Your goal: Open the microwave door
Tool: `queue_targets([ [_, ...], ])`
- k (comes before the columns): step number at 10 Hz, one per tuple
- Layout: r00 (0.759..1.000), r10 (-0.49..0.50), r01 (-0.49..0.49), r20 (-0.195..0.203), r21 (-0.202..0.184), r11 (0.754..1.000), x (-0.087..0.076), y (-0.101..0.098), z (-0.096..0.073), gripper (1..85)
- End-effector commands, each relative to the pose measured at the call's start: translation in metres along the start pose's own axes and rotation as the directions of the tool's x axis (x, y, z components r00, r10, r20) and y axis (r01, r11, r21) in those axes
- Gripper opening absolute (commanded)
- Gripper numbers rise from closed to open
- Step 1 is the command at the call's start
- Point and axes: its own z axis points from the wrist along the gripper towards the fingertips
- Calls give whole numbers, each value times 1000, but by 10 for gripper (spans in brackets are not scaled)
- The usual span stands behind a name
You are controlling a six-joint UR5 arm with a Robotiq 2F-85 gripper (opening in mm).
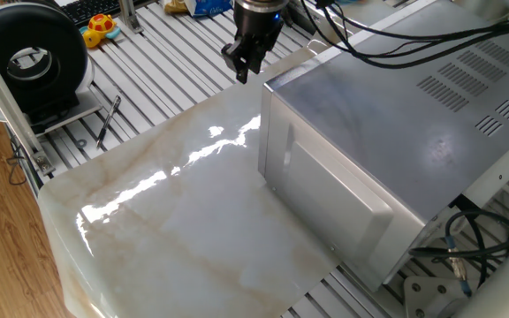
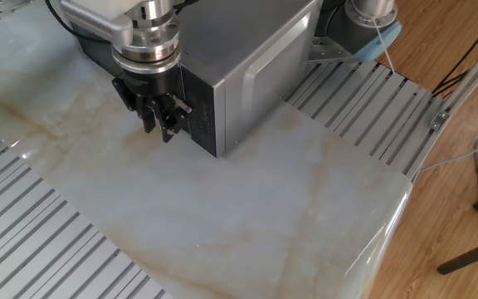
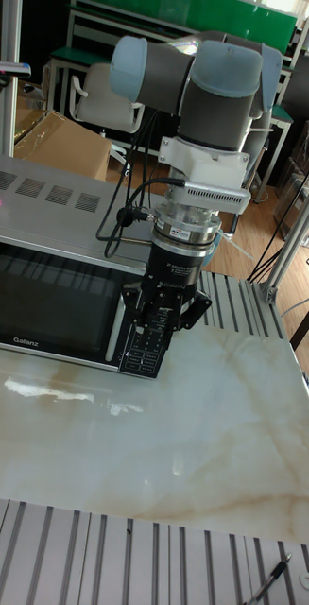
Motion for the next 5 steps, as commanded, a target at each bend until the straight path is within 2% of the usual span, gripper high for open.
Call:
queue_targets([
  [1,999,-29,29,-36,-3,1000,16,4,-16,473],
  [2,998,-37,37,-52,3,999,26,6,-27,473],
  [3,998,-45,46,-48,6,999,28,7,-32,463],
  [5,997,-76,76,-2,4,997,16,7,-29,463],
])
